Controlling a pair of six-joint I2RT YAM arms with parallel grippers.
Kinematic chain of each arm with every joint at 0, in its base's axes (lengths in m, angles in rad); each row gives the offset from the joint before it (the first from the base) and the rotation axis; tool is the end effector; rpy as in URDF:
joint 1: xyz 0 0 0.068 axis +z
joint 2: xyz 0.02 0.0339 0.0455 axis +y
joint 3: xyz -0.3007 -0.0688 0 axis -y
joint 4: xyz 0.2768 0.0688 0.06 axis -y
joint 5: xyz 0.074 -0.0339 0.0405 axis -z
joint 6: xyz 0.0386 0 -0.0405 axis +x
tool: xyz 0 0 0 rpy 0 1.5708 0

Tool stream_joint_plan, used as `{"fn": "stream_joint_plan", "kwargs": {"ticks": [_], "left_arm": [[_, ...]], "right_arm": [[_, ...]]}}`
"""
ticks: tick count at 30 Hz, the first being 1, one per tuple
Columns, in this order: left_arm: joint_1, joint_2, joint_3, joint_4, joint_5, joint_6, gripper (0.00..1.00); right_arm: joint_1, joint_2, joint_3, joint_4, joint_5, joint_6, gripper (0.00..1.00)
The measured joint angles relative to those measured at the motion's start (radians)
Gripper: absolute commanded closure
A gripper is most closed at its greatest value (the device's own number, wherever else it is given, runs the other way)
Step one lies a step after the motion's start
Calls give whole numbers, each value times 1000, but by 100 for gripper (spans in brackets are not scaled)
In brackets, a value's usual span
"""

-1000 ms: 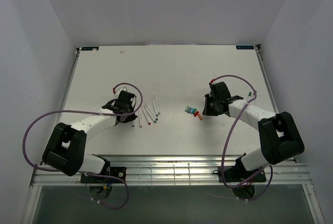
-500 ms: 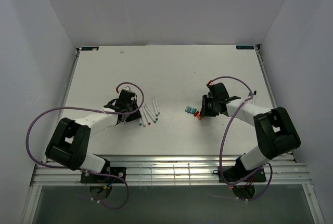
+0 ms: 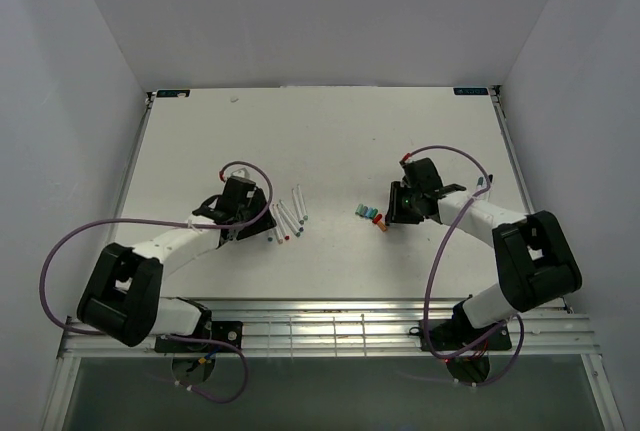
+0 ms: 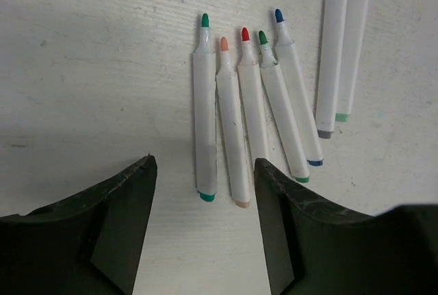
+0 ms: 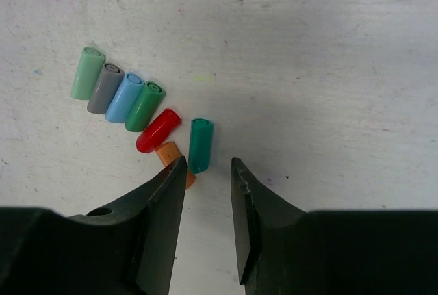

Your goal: Open the pen caps

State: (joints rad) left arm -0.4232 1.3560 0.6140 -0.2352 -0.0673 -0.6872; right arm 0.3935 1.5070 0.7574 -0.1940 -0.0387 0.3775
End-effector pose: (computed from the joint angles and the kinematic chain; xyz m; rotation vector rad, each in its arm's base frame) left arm 0.2412 -0.1058 0.1712 -0.3661 2.5558 -0.3423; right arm 0.2861 0.1204 0.1778 -0.0364 2.5513 0.3569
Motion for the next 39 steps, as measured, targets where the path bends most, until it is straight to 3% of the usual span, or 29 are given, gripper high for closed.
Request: {"fn": "stream_joint_plan", "kwargs": {"ticks": [4, 5, 6, 14, 20, 28, 39], "left_arm": [[0, -106, 16, -68, -15, 29, 24], [0, -136, 29, -88, -23, 39, 4], [0, -165, 45, -106, -26, 56, 2], [1, -314, 130, -116, 89, 67, 2], [-23, -390, 84, -94, 198, 50, 2], [-121, -397, 79, -64, 218, 51, 2], [-129, -384, 51, -49, 219, 52, 2]], "right_arm": [[-41, -57, 53, -92, 43, -6, 57], [-64, -74, 76, -113, 52, -10, 55], [-93, -90, 99, -130, 63, -14, 55], [-398, -108, 257, -233, 136, -51, 53], [-594, 18, 330, -280, 212, -56, 55], [-600, 121, 366, -285, 235, -76, 58], [-600, 154, 291, -227, 241, -88, 64]]}}
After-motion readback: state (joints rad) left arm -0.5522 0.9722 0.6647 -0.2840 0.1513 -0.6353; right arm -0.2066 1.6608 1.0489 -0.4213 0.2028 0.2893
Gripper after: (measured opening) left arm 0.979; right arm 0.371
